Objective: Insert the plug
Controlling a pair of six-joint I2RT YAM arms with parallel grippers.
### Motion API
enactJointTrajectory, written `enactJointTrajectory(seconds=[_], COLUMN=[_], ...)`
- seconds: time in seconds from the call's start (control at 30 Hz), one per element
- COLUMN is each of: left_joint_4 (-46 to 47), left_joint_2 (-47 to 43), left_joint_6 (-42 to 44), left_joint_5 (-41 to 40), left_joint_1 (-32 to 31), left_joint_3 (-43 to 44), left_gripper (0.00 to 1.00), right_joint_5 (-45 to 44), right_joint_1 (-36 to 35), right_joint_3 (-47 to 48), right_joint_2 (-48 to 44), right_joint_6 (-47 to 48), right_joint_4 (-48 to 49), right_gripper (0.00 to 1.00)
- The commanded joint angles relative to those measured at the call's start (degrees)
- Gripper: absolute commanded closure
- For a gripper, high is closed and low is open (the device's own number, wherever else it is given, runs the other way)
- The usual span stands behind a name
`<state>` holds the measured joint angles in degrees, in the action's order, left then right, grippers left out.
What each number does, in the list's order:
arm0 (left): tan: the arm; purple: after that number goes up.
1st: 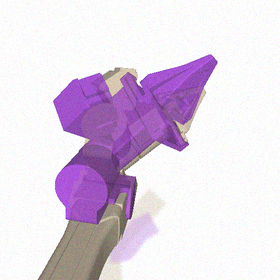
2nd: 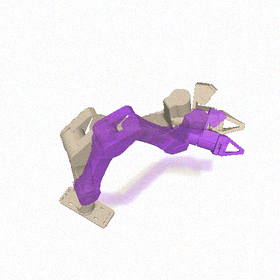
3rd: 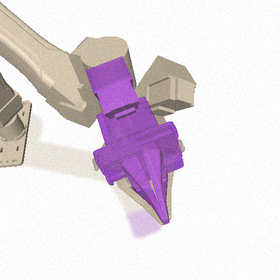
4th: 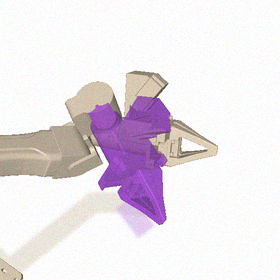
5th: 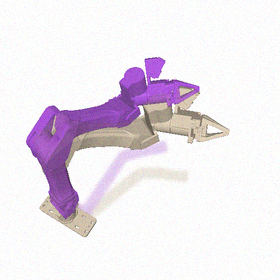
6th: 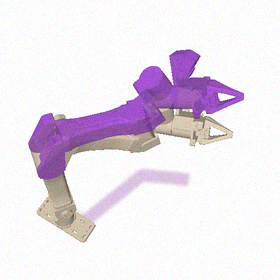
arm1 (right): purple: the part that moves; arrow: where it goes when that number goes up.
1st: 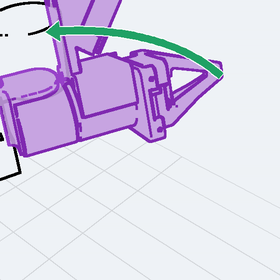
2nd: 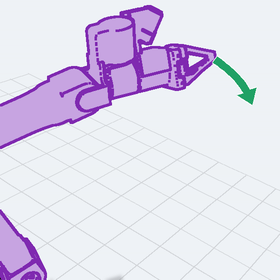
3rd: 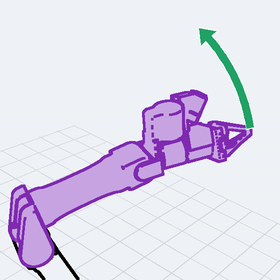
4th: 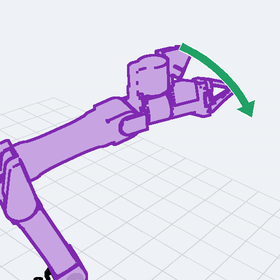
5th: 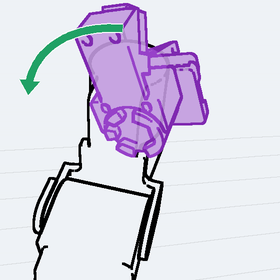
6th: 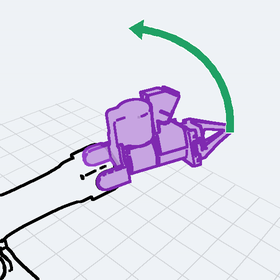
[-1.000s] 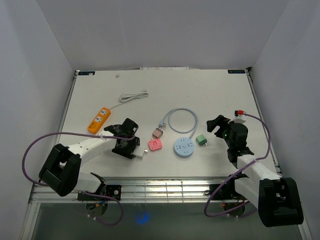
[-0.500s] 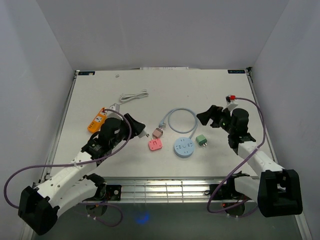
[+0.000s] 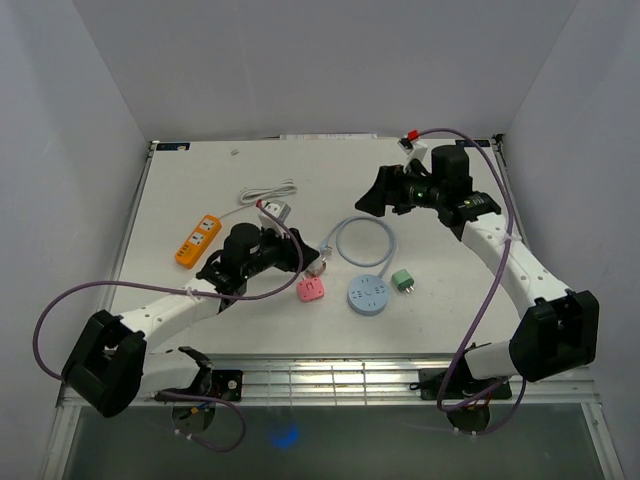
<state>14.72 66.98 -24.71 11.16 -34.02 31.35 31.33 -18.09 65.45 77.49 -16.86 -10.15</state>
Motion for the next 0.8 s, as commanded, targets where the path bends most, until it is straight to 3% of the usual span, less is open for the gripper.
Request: enactJointTrajectory(seconds=[0.0,0.03,0.13,0.27,0.4,0.77], left_joint_4=[7.1,7.6,7.1,4.0,2.8,-1.8], left_joint_2=[2.2,3.0,5.3,7.1,7.2,8.8], left_joint_6=[12.8,16.0,17.8,22.3,24.5,29.1], left_joint_5=[11.2,16.1,20.3,29.8,28.8,22.2], left_joint_1=[-0.5,-0.5,-0.6,-0.9,-1.9,-3.7], left_joint_3=[5.8,6.4,9.2,11.6,12.2,14.2], left_gripper=[0.84,0.88,0.88,0.81,0.81,0.83], right_joint_5=[0.5,0.0,-1.4,-1.4,0.1,-0.9], right_joint_1=[-3.1,-4.5,-6.8,-8.9,-9.9,-13.7], right_joint_3=[4.9,5.2,7.2,9.6,10.7,13.0], right_joint_2=[2.9,3.3,4.9,6.6,8.5,10.4], right_joint_6=[3.8,3.8,4.3,5.4,4.9,3.4], right_joint_4=[-12.2,-12.4,-14.8,-18.2,-20.1,-24.4], right_gripper=[0.04,0.04,0.02,0.0,0.15,0.16])
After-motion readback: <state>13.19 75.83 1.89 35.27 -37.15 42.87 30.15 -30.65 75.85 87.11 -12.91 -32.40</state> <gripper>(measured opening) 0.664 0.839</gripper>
